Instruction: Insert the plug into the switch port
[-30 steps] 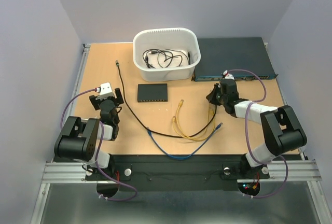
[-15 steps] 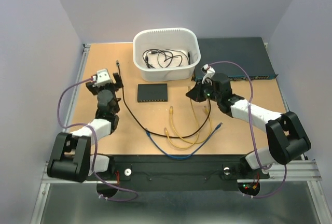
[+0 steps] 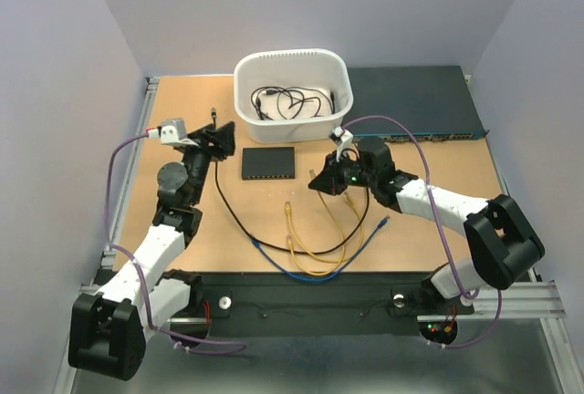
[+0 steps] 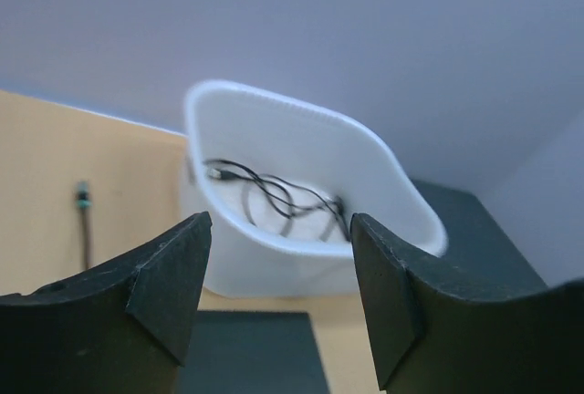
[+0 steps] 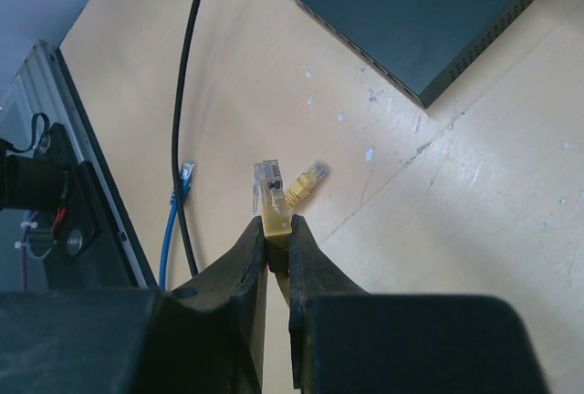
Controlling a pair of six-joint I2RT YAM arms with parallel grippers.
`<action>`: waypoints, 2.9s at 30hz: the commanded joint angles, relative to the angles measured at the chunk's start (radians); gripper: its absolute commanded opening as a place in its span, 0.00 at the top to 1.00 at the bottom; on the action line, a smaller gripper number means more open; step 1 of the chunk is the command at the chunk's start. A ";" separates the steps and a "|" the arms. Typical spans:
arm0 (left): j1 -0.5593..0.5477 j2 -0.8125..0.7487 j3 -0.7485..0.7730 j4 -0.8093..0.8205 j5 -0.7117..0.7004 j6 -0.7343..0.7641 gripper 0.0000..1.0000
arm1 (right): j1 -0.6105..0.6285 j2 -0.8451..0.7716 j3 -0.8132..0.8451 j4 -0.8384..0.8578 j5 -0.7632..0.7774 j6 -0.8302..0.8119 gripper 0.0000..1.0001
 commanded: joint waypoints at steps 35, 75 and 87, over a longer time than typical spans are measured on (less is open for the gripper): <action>-0.509 0.418 0.124 0.018 0.060 -0.147 0.52 | 0.014 0.016 -0.004 0.122 -0.133 -0.025 0.96; -0.616 0.443 0.247 -0.246 -0.127 -0.195 0.46 | 0.023 0.004 0.018 0.126 -0.083 -0.017 0.96; -0.641 0.494 0.337 -0.399 -0.188 -0.213 0.94 | 0.024 -0.048 0.015 0.070 0.035 -0.023 0.87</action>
